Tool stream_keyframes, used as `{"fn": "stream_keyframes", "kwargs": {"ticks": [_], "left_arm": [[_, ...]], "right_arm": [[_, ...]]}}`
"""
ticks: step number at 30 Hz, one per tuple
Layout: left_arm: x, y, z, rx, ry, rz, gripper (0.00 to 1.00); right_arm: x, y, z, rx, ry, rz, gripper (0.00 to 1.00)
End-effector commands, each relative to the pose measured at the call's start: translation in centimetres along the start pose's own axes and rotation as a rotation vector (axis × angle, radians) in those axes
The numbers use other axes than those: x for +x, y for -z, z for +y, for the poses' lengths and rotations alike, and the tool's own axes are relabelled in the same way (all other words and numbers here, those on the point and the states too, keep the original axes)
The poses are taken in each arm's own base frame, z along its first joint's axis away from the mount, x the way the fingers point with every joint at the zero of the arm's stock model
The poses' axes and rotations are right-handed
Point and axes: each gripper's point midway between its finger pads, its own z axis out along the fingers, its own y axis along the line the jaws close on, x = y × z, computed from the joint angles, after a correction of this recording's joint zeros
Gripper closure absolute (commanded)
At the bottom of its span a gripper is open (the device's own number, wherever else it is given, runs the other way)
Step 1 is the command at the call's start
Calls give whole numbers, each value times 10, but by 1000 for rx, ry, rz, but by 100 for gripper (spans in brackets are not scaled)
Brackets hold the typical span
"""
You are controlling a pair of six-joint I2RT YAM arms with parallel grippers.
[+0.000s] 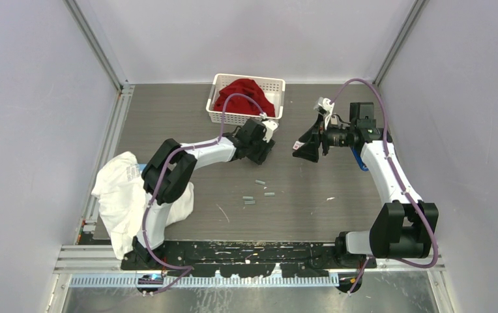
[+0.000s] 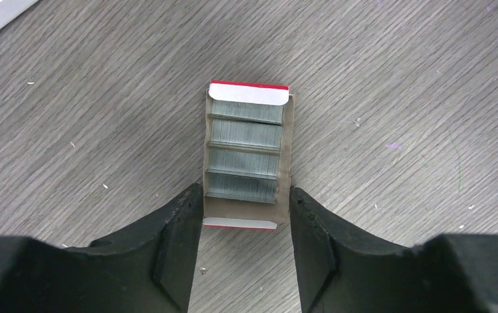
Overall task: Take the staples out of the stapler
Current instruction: Move the staple box to the center of the board.
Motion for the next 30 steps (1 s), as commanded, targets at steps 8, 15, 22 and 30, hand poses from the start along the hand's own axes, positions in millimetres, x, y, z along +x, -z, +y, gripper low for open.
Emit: {"fn": "stream_keyframes", "kwargs": {"ticks": [8,15,22,30], "left_arm": [[-8,15,-1,28,-45,-15,53],[-7,27,-5,56,-64,-26,54],[7,42,-10,90,-74,-14,56],[34,67,-23,164,-120,-6,56]], "right_arm": [[-21,6,9,-22,71,-43,22],[-19,5,9,-29,64,-40,22],[-17,5,9,-34,55,-33,22],[-14,4,10,-45,49,-28,23]]}}
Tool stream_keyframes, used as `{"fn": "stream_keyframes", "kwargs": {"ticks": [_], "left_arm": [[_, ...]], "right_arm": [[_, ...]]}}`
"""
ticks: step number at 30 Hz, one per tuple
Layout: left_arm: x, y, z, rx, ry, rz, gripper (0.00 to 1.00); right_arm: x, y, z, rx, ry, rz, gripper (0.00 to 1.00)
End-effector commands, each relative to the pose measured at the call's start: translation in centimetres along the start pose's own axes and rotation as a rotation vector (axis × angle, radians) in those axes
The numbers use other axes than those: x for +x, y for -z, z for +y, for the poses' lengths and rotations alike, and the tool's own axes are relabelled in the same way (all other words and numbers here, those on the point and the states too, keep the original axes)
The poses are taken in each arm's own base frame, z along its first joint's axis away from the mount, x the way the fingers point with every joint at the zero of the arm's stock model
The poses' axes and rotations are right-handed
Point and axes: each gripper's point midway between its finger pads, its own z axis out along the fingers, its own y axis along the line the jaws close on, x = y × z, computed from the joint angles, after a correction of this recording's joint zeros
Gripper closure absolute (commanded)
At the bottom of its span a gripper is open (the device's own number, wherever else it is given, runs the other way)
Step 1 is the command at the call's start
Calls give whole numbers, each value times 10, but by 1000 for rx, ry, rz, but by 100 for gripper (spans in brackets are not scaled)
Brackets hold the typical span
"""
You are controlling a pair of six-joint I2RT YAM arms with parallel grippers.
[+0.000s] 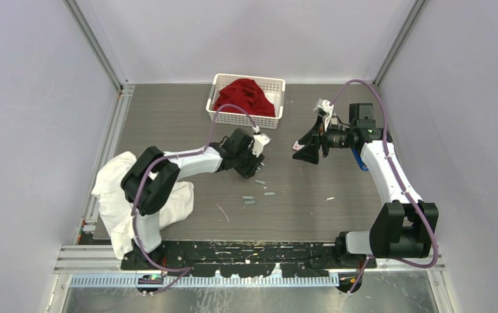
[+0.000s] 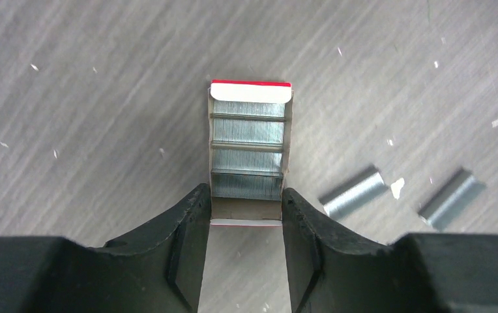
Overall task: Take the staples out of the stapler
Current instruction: Move the staple box to the center of the board.
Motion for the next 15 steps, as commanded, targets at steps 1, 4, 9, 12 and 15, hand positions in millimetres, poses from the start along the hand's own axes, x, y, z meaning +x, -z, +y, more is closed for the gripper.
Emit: {"fn": "stream_keyframes", "kwargs": {"ticks": [1,4,9,12,15], "left_arm": [[-10,27,-13,60,-61,-70,56],[0,35,-18,67,-84,-74,55],[14,38,-18,52,-100,-69,48],[17,39,-13,16,-89,-66,43],[11,47,-7,-27,-63,-99,37]], "right_arm": [[-18,4,5,-22,61,-33,23],[-17,4,5,-25,58,-33,23],[-17,4,5,-28,58,-33,23],[-16,3,6,-32,56,-32,23],[-15,3,6,-35,53,-30,23]]}}
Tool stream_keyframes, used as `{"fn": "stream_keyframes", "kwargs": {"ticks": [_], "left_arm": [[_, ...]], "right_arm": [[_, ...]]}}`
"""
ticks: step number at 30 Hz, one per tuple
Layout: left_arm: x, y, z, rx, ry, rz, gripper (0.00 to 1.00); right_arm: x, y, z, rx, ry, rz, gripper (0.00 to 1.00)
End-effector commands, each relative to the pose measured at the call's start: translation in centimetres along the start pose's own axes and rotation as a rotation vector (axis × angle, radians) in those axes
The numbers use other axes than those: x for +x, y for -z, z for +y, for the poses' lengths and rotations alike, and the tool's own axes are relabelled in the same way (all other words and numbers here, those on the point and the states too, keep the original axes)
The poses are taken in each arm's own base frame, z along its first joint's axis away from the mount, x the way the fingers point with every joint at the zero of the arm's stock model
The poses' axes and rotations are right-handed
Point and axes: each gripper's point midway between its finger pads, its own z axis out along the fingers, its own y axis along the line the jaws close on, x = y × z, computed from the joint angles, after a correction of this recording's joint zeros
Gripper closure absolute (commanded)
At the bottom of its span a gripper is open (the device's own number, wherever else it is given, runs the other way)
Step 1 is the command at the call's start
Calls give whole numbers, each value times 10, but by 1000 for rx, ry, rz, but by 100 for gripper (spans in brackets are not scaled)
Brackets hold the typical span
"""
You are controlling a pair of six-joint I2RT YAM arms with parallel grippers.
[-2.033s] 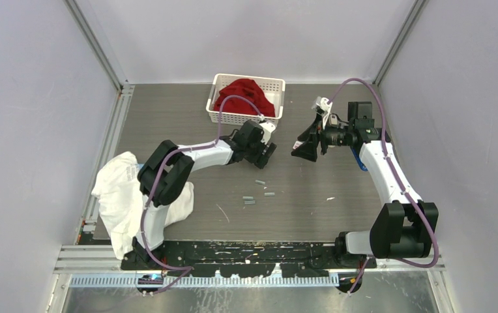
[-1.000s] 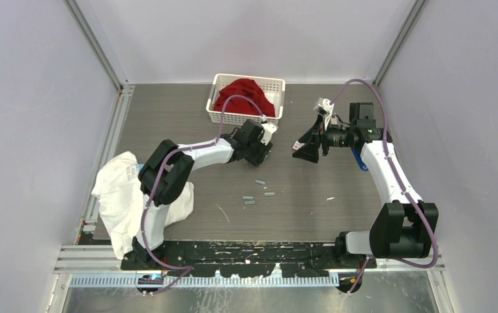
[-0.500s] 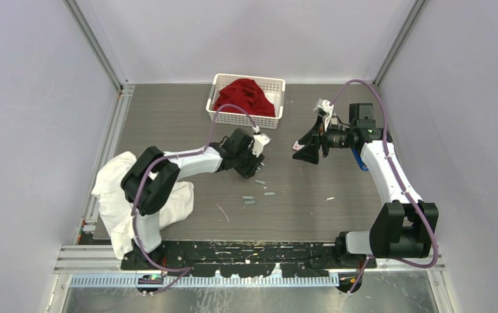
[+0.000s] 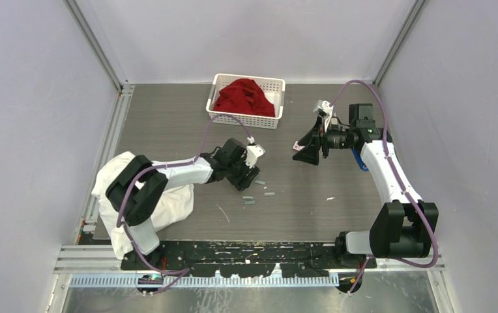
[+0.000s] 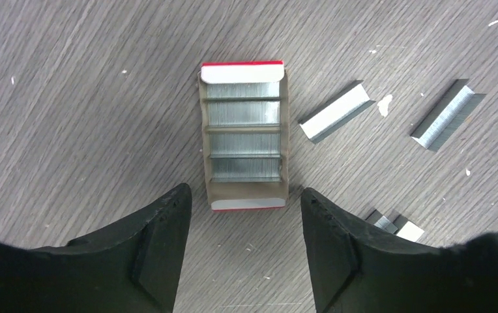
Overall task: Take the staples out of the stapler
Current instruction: Move the staple box to the center of the board, then pick up the staple from the center of the board.
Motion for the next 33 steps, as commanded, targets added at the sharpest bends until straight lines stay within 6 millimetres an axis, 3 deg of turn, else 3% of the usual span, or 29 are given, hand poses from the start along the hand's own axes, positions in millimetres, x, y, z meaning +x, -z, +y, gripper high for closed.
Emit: {"fn": "stream_keyframes", "kwargs": {"ticks": [1,6,10,15,19,23,33], "left_arm": [[-32,23,11,-81,11,-135,36],[-52,67,6,-92,77,-303,35],[-42,103,-7,-63,136,-443,32],[-35,144,-30,53,239,-681,8],[-14,150,-44,123,279,-704,5],[4,147,-43,116,335,-707,5],[10,150,-28,36,379,-771,4]], "right_arm": [[-16,3,3,-19,58,-30,23],[-11,3,14,-40,132,-16,23],[-3,-8,30,-76,236,1,23],[9,-19,50,-153,375,-2,23],[22,-26,64,-227,426,-6,22],[36,-38,72,-275,458,29,22],[77,-70,68,-277,517,224,24]]}}
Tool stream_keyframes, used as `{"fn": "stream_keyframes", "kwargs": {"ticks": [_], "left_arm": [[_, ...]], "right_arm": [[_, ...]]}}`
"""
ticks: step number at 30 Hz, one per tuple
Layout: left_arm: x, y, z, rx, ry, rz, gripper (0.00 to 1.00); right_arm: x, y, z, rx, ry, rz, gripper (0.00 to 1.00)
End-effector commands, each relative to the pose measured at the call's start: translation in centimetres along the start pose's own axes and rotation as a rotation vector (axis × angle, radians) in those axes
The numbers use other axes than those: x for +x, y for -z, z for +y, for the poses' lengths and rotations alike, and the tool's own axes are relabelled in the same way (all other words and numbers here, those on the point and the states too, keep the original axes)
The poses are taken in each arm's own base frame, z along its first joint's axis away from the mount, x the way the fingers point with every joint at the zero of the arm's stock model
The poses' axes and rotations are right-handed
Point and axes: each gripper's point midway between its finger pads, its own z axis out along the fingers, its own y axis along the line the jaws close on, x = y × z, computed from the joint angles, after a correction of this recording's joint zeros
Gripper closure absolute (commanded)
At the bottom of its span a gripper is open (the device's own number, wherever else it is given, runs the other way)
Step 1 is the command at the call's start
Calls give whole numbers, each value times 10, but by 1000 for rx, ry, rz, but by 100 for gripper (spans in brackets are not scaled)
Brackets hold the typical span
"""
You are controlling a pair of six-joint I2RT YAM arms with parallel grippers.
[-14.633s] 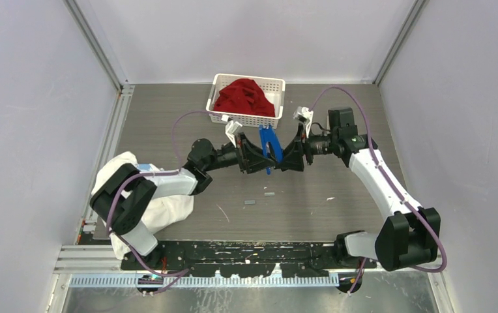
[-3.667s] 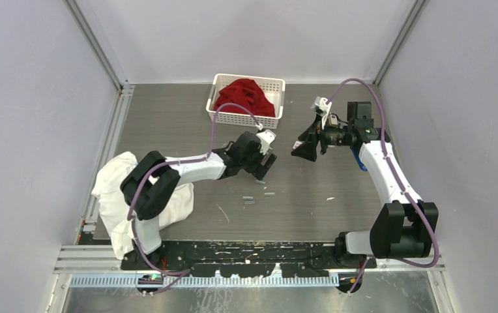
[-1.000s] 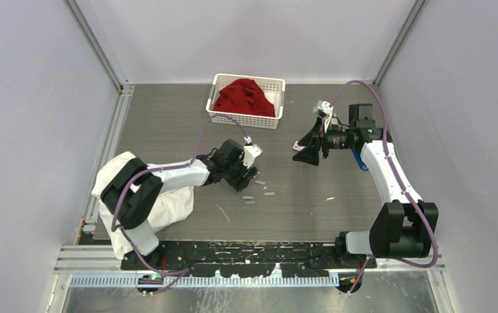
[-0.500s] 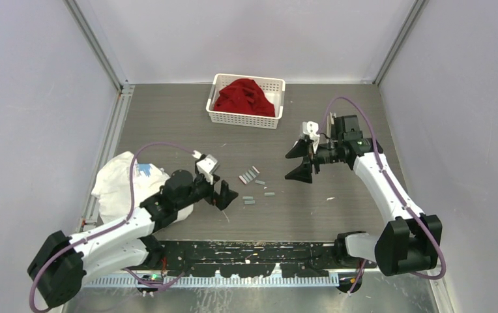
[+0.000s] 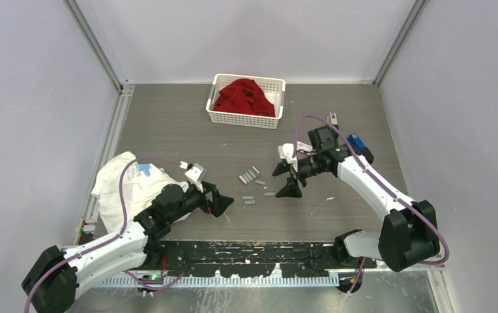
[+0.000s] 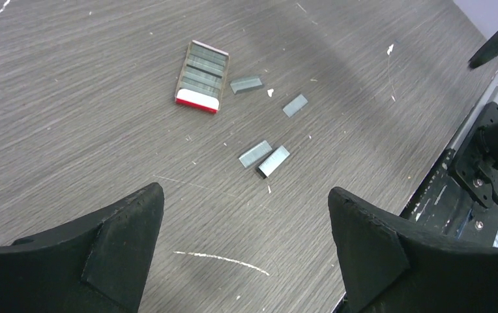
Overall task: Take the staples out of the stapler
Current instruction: Pick up the staple from the center of the board.
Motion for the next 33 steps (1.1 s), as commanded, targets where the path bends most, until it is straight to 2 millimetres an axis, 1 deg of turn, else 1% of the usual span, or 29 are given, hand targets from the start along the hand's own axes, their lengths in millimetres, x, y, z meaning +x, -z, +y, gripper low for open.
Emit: {"fn": "stream_keyframes", "kwargs": {"ticks": [1,7,13,19,24,28,33], "left_arm": [[-29,-3,-3,1,12,-123,4],[-25,-8,-2,4,36,-128,1],[-20,-14,-3,18,57,-110,1],[-10,-21,7,-34,74,-61,1],[-5,-21,13,-65,78,-48,1],[-7,-19,16,-84,76,-53,1],[-7,-16,20,-106,73,-62,1]], "right_arm": [[11,-11,-12,29,77,94,24],[25,-22,-13,31,94,176,25],[31,-27,-13,24,90,207,26],[36,-31,-12,12,89,231,26],[39,-34,-14,22,78,248,26],[43,-35,-23,62,56,279,28],[46,-37,-26,73,34,295,28]]}}
